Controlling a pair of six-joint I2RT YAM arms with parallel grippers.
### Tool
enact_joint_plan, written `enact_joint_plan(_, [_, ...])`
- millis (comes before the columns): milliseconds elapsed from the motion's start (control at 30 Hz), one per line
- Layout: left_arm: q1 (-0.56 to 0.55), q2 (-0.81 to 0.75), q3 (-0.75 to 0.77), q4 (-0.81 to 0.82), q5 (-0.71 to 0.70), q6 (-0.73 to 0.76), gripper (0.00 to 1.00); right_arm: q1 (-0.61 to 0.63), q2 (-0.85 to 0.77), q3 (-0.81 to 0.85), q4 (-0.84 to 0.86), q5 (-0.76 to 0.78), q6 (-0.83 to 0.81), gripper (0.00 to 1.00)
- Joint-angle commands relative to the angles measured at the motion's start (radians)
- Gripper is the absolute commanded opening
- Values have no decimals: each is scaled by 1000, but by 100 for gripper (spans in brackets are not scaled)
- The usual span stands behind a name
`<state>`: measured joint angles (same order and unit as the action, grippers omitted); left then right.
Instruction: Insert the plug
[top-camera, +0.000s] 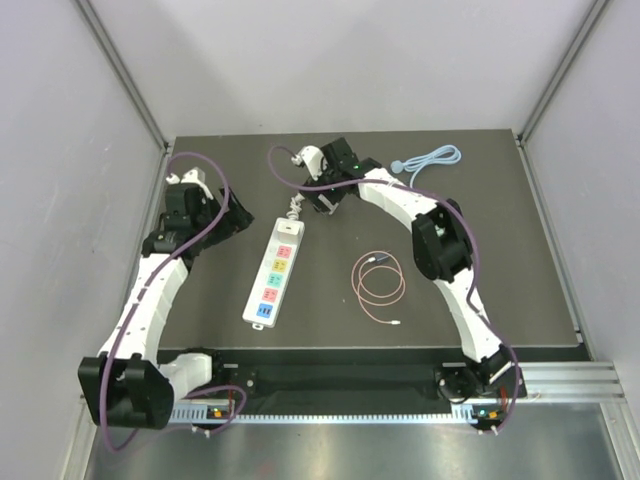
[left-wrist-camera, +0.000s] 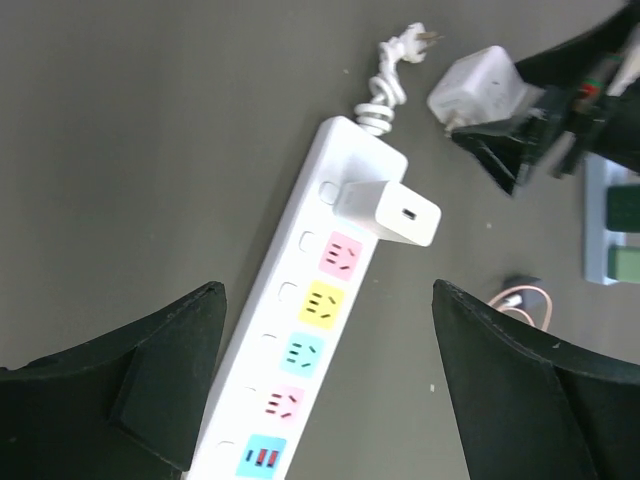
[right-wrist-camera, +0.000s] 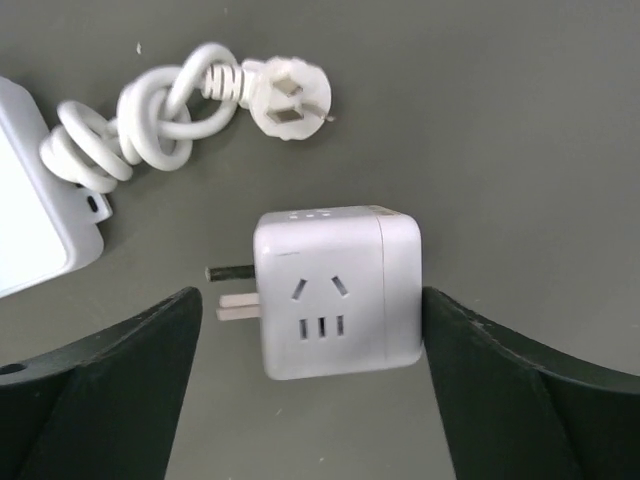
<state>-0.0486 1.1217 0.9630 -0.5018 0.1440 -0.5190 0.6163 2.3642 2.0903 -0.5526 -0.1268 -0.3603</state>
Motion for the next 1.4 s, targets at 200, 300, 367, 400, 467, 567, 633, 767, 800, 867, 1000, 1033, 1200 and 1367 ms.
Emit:
enact_joint_plan(200, [3,-37,111,-20,97,-62,85,-49,24,57,22,-108,-43,54])
enact_joint_plan(300, [3,-51,97,8,129,-82,84,-50,12,54,20,-122,-54,27])
enact_joint_plan(367, [1,-53,97,9,153,-87,84,-52,-9,33,23,-123,-57,12])
enact_joint_plan(400, [3,-51,100,8,169,-91,84,-52,-46,19,29,-125,-52,8])
enact_joint_plan(467, [3,-39,124,-7,196,-95,85,-50,-97,-45,57,-126,-40,3])
enact_joint_plan(567, [10,12,166,-24,259,-104,89,-38,-216,-154,89,-116,-34,3])
enact_joint_plan(633, [15,53,204,-30,342,-114,89,-30,-314,-258,114,-108,-23,3])
enact_joint_plan(767, [16,127,206,40,439,-173,88,19,-508,-467,198,-70,-5,2])
enact_joint_plan(800, [16,135,206,54,463,-193,88,28,-573,-496,215,-66,-2,2])
enact_joint_plan(867, [16,157,207,77,519,-213,86,66,-635,-564,224,-44,12,1])
enact_joint_plan(1000, [-2,168,201,123,588,-234,85,152,-791,-637,249,2,47,0])
enact_joint_plan(1033, [-8,167,200,127,607,-233,86,172,-813,-660,270,22,61,0])
enact_joint_plan(1200, [-50,110,142,219,670,-280,94,273,-882,-671,293,67,99,0])
enact_joint_plan(1367, [-59,67,118,253,692,-297,95,324,-882,-658,304,105,116,0])
